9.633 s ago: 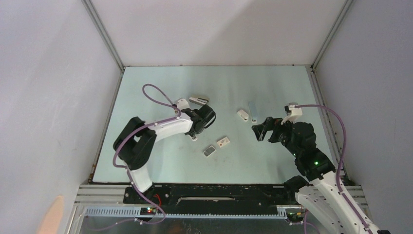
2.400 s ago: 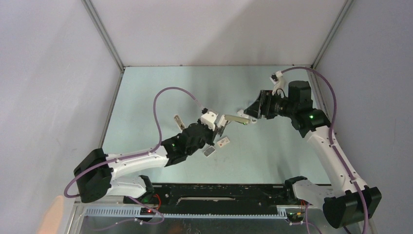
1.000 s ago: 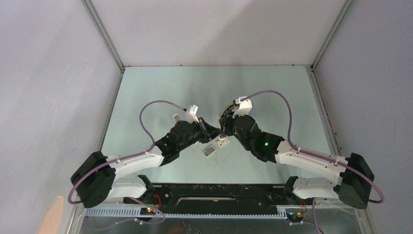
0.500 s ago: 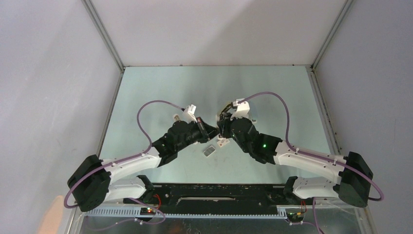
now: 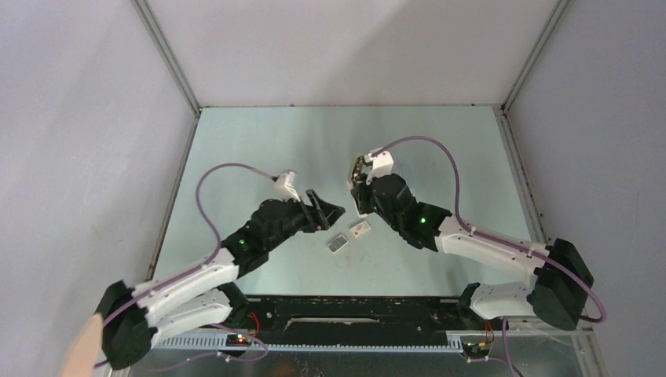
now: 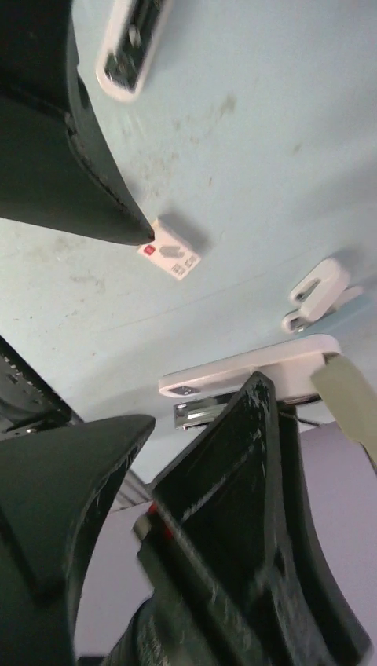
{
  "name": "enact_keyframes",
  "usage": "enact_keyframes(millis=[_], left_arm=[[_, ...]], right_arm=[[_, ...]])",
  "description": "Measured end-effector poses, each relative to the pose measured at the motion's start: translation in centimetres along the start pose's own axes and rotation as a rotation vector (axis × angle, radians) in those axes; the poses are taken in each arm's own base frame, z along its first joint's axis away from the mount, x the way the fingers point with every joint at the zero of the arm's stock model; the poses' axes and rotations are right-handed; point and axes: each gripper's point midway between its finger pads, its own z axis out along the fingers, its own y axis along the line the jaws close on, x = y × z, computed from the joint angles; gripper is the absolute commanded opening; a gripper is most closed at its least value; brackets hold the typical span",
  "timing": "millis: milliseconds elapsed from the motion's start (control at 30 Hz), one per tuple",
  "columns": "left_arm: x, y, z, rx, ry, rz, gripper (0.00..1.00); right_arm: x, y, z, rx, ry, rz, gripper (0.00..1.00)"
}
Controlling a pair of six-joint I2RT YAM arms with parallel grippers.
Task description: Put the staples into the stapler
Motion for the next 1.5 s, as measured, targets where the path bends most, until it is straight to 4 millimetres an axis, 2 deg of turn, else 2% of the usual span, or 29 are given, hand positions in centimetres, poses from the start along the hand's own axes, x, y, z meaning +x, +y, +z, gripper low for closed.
enact_keyframes(millis=[100,233,400,567,700,933,1133,1333,1500], left_arm=[[-2.2,1.3,-2.4,-0.072,-0.07,0.066,0.98],[-5.3,2.8,-6.4,-0.2,-0.158,0.171,1.0],[-9.9,2.1,-11.7,-0.299,-0.27,0.276,1.0],[-13.8,0.9,-16.5,-0.373,-0.354,0.394,1.0],[-14.4,2.2,-17.8,-0.442,-0.374,0.476,1.0],[-13.5,5.7,-18.6,-0.542,-0.377,0.554,1.0],[-13.5,7.3,-18.8,-0.599,-0.383,0.555,1.0],[-14.2,8.2,-18.9,-0.638,-0.392,0.53,1.0],[-14.6,8.4,-19.0,-0.637,-0.406,0.512,1.0]], right_arm=[[0.6,-0.4,1.5,-0.008,0.04,-0.047,0.01],[2.6,-0.5,4.1,-0.033,0.121,-0.127,0.0],[5.8,1.1,7.2,-0.125,0.23,-0.233,0.0],[8.3,2.8,10.7,-0.205,0.305,-0.296,0.0],[9.5,3.6,12.6,-0.251,0.337,-0.319,0.0],[11.3,4.1,15.0,-0.278,0.37,-0.331,0.08],[12.9,3.7,15.5,-0.274,0.4,-0.346,0.23],[13.0,3.8,15.4,-0.276,0.4,-0.36,0.45],[12.9,4.4,15.2,-0.282,0.396,-0.377,0.55]])
